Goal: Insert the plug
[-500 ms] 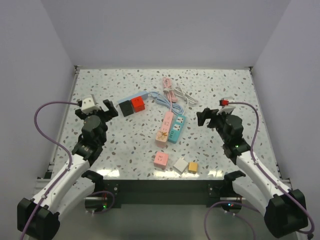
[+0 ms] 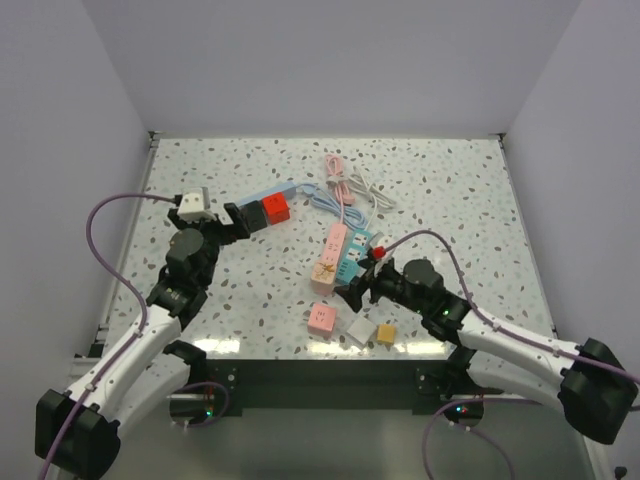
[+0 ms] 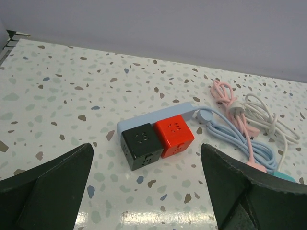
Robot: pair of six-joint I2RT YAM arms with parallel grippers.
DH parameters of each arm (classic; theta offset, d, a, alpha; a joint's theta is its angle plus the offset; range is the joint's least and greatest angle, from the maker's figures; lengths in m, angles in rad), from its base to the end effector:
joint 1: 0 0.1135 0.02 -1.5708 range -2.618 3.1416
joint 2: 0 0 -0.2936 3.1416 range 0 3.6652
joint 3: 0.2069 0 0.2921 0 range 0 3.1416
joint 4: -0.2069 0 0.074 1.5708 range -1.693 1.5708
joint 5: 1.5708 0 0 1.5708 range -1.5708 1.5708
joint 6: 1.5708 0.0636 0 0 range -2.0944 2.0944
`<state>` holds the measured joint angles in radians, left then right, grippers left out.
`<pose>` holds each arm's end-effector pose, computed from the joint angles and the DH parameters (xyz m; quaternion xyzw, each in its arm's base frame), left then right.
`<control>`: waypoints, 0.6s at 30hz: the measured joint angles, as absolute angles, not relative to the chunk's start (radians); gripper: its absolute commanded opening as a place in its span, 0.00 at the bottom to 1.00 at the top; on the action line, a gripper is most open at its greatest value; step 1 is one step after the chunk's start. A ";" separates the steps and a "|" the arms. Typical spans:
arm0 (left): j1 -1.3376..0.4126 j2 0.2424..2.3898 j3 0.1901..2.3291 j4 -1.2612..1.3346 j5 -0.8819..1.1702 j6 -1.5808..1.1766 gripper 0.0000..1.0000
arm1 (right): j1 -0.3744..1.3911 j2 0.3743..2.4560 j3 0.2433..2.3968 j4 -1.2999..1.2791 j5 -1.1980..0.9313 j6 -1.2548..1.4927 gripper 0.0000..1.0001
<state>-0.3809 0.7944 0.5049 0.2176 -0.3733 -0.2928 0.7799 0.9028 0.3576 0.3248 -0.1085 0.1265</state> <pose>0.2298 -0.0670 0.2893 -0.0946 0.7242 -0.0930 0.6767 0.1712 0.1790 0.2171 -0.2822 0.7273 0.3113 0.5426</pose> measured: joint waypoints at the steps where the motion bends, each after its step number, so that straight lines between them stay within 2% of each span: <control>1: -0.381 0.795 0.505 0.218 -0.360 -0.292 1.00 | 0.813 0.924 0.352 0.327 -0.108 0.121 0.98; 9: -0.381 0.794 0.505 0.220 -0.274 -0.276 1.00 | 1.034 1.023 0.334 0.323 -0.052 0.106 0.97; 18: -0.381 0.806 0.505 0.220 -0.229 -0.269 1.00 | 1.163 1.128 0.334 0.322 0.028 0.103 0.97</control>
